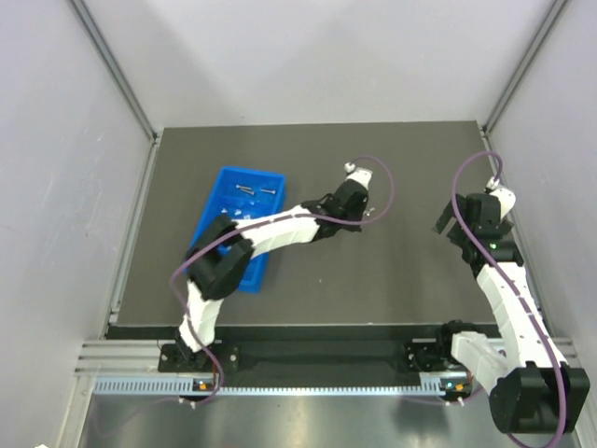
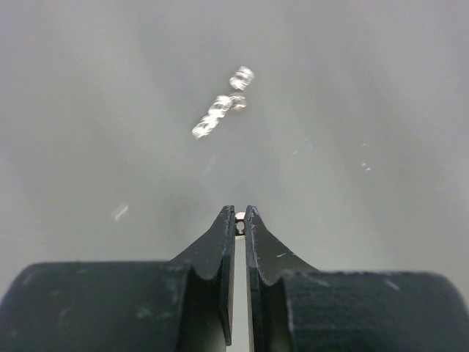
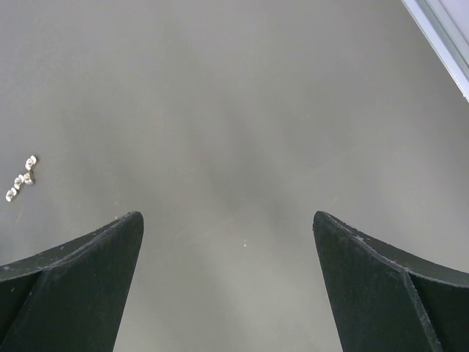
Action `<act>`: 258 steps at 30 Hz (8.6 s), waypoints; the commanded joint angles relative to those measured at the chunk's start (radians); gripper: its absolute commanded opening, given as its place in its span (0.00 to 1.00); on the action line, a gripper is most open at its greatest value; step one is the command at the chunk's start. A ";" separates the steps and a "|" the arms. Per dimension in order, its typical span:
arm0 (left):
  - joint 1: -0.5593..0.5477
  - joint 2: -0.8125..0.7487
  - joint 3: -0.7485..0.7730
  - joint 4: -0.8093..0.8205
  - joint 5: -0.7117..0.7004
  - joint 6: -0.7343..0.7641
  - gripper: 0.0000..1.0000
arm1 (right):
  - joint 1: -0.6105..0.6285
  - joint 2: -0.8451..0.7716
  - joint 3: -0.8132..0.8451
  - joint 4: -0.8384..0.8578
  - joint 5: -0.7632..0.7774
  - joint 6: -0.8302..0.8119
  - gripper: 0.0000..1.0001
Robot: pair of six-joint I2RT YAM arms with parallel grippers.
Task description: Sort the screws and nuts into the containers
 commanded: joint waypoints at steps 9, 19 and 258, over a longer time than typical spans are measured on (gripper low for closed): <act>0.172 -0.617 -0.397 -0.348 -0.424 -0.406 0.04 | -0.009 -0.007 0.040 0.013 -0.019 0.001 1.00; 0.353 -0.941 -0.603 -0.684 -0.546 -0.620 0.05 | -0.009 -0.015 0.022 0.007 -0.021 0.001 1.00; 0.344 -0.969 -0.632 -0.800 -0.577 -0.761 0.00 | -0.015 0.025 0.002 0.038 -0.064 -0.002 1.00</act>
